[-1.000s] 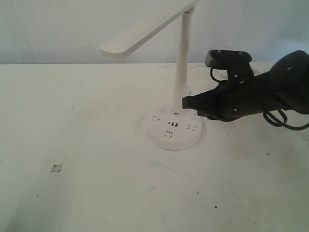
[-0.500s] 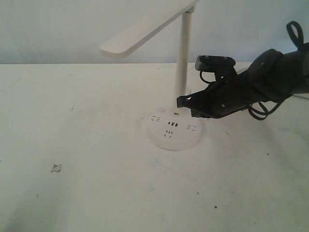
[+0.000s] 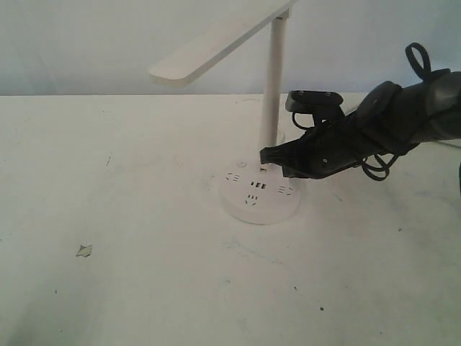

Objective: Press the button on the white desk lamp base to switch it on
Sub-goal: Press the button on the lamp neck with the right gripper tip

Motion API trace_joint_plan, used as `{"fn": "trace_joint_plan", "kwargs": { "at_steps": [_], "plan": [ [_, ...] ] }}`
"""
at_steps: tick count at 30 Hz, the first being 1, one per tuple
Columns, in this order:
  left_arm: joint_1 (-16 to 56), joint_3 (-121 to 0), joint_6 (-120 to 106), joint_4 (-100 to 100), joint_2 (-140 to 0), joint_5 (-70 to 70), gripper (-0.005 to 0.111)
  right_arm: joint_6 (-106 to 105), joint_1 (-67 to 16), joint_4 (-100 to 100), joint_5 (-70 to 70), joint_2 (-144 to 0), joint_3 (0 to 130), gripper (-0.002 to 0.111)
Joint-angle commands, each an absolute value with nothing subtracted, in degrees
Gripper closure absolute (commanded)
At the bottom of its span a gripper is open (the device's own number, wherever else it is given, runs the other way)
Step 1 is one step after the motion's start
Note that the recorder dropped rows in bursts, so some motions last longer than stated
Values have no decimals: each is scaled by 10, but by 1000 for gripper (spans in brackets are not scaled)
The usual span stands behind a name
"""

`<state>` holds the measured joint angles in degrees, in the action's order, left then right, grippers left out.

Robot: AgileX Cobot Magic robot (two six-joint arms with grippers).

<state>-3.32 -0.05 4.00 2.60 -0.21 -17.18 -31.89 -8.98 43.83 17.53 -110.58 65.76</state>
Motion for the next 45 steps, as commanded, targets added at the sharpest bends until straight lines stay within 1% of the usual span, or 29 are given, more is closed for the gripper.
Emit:
{"fn": "trace_joint_plan", "kwargs": {
  "at_steps": [1,15,30,45],
  "plan": [
    [-33,0,41,23,0,-176,107,-325,-85,436,161,-1106,662,108],
    [-33,0,41,23,0,-176,107,-331,-68,436,161,-1136,663,108],
    [-33,0,41,23,0,-176,107,-332,-68,439,168,-1146,701,108],
    [-33,0,41,23,0,-176,107,-346,-68,439,207,-1202,701,108]
  ]
}}
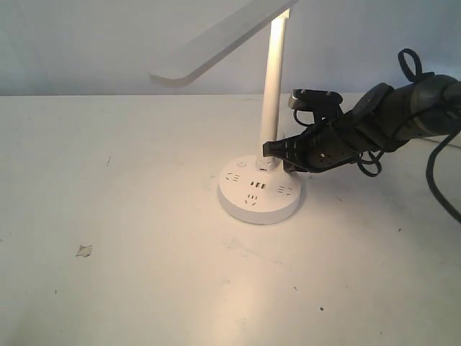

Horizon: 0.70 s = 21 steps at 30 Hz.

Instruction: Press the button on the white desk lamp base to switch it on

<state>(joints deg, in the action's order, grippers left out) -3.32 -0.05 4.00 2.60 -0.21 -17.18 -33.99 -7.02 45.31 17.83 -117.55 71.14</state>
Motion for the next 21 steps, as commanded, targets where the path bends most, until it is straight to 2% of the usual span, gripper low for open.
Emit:
{"fn": "trace_joint_plan", "kwargs": {
  "at_steps": [1,11,21],
  "plan": [
    [-33,0,41,23,0,-176,107,-346,-68,439,207,-1200,701,108],
    [-33,0,41,23,0,-176,107,-346,-68,439,200,-1174,699,108],
    [-33,0,41,23,0,-176,107,-362,-68,439,199,-1063,635,108]
  ]
}}
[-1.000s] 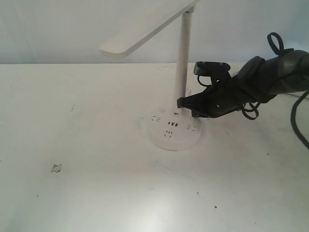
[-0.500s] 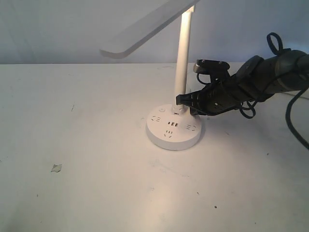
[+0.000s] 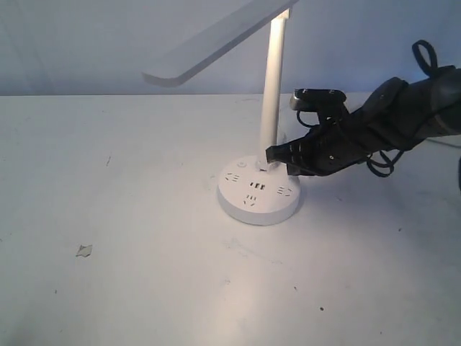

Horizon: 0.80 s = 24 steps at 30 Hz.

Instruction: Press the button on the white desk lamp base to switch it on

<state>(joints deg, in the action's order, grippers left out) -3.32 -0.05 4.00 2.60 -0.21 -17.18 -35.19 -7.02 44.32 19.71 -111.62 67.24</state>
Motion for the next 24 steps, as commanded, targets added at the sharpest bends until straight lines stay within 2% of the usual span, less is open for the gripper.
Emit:
{"fn": "trace_joint_plan", "kwargs": {
  "at_steps": [1,6,18,20,24],
  "plan": [
    [-33,0,41,23,0,-176,107,-362,-68,439,191,-1047,616,108],
    [-33,0,41,23,0,-176,107,-362,-68,439,113,-962,495,108],
    [-33,0,41,23,0,-176,107,-271,-69,431,-187,-680,150,108],
    [-33,0,41,23,0,-176,107,-212,-69,392,-236,-601,93,108],
    [-33,0,41,23,0,-176,107,0,-69,154,-398,-439,0,108]
  ]
}}
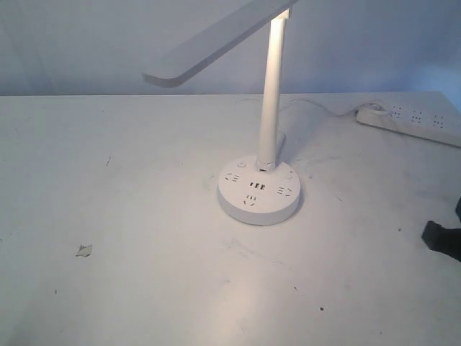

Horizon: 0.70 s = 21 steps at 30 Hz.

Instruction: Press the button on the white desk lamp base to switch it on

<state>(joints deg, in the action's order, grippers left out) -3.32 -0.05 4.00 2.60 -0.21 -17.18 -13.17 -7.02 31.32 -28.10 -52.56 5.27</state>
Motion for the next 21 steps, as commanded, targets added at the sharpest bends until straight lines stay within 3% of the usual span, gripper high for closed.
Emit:
{"fn": "trace_joint_plan", "kwargs": {
  "at_steps": [1,7,12,17,21],
  "plan": [
    [-33,0,41,23,0,-176,107,55,-69,71,-430,-392,0,108],
    [-33,0,41,23,0,-176,107,152,-69,-107,-429,-292,0,108],
    [-33,0,41,23,0,-176,107,209,-69,-106,-460,-194,0,108],
    [-33,0,41,23,0,-176,107,219,-69,-104,-357,0,0,108],
    [-33,0,41,17,0,-172,107,219,-69,-117,-355,0,0,108]
  ]
}}
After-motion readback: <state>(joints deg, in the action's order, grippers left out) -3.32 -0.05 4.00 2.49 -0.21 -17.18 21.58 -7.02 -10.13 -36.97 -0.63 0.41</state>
